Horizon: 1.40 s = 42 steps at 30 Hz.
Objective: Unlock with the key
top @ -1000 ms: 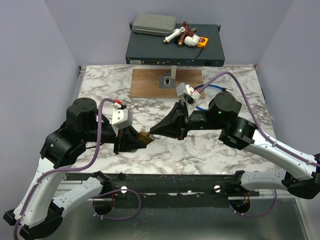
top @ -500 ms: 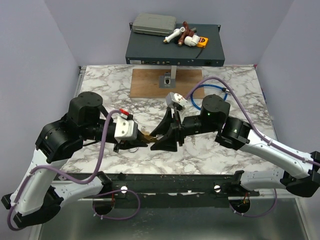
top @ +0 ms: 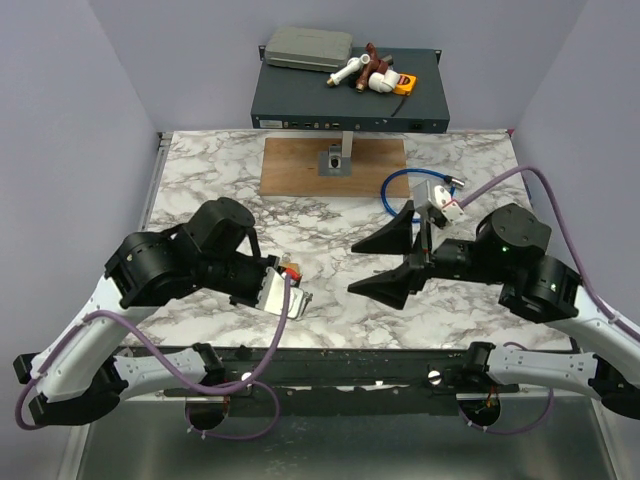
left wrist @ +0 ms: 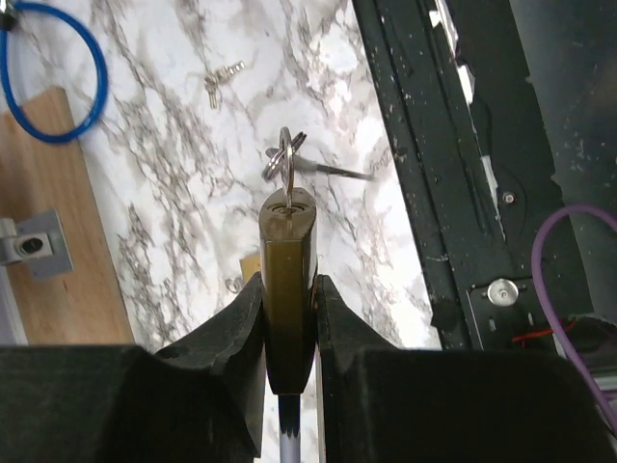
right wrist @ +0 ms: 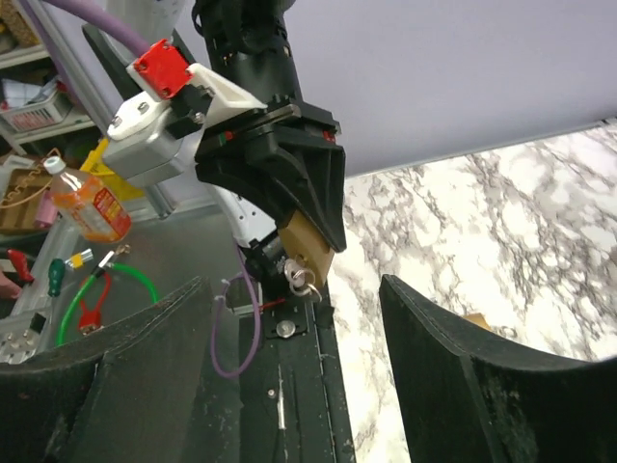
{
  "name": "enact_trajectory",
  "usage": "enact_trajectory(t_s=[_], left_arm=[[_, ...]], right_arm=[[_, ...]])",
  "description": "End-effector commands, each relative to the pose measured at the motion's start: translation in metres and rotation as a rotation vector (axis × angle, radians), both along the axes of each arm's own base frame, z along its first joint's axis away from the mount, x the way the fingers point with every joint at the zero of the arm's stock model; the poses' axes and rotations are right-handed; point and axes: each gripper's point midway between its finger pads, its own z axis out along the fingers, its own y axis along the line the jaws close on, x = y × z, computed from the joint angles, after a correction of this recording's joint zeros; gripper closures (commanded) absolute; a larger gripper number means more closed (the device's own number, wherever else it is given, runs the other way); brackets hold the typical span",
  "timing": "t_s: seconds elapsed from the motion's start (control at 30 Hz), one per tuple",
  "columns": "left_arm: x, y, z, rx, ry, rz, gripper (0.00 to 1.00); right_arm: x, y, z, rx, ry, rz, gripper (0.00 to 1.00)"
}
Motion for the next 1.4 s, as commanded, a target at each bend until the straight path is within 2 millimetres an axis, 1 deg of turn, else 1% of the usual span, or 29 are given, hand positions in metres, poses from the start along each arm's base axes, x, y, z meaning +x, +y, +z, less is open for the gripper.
enact_trajectory(t_s=[0.0, 0.07, 0.2, 0.27, 0.33, 0.47, 0.57, 0.7, 0.73, 0.83, 0.97, 1.13, 1.3, 1.37], left_arm=[[0.011, 0.0, -0.005, 0.055, 0.009, 0.054, 1.0], [0.009, -0.003, -0.006, 0.075, 0.061, 0.074, 1.0], [0.001, -0.009, -0.003, 0.082, 0.173, 0.1, 1.0], [-0.005, -0.013, -0.001, 0.084, 0.234, 0.102, 1.0], [-0.011, -0.015, -0.001, 0.085, 0.29, 0.108, 1.0], [-0.022, -0.019, -0.001, 0.074, 0.382, 0.122, 1.0], [-0.026, -0.021, 0.0, 0.071, 0.427, 0.135, 1.0], [-0.03, -0.019, 0.003, 0.058, 0.443, 0.142, 1.0], [-0.03, -0.019, 0.003, 0.057, 0.447, 0.143, 1.0], [-0.03, -0.019, 0.002, 0.057, 0.469, 0.155, 1.0], [-0.031, -0.02, 0.003, 0.049, 0.489, 0.157, 1.0], [-0.033, -0.02, 0.004, 0.042, 0.503, 0.159, 1.0], [-0.033, -0.019, 0.003, 0.039, 0.508, 0.164, 1.0], [-0.033, -0.019, 0.003, 0.036, 0.507, 0.167, 1.0]], right_arm=[[0.014, -0.006, -0.037, -0.071, 0.031, -0.087, 0.29], [0.013, 0.0, -0.046, -0.056, 0.039, -0.072, 0.32], [0.013, 0.015, -0.057, -0.04, 0.027, -0.025, 0.44], [0.011, 0.021, -0.056, -0.013, 0.006, 0.002, 0.51], [0.008, 0.024, -0.052, -0.001, -0.015, 0.03, 0.54], [0.005, 0.025, -0.045, 0.004, -0.039, 0.054, 0.54], [0.003, 0.026, -0.045, -0.005, -0.038, 0.072, 0.55], [-0.002, 0.028, -0.047, -0.02, -0.026, 0.104, 0.55], [-0.003, 0.028, -0.049, -0.024, -0.022, 0.114, 0.55], [-0.008, 0.029, -0.051, -0.032, -0.013, 0.142, 0.49], [-0.011, 0.031, -0.054, -0.038, -0.008, 0.166, 0.49], [-0.009, 0.036, -0.061, -0.066, 0.006, 0.173, 0.58], [-0.008, 0.038, -0.057, -0.063, 0.002, 0.176, 0.73], [-0.009, 0.038, -0.058, -0.067, 0.005, 0.178, 0.77]])
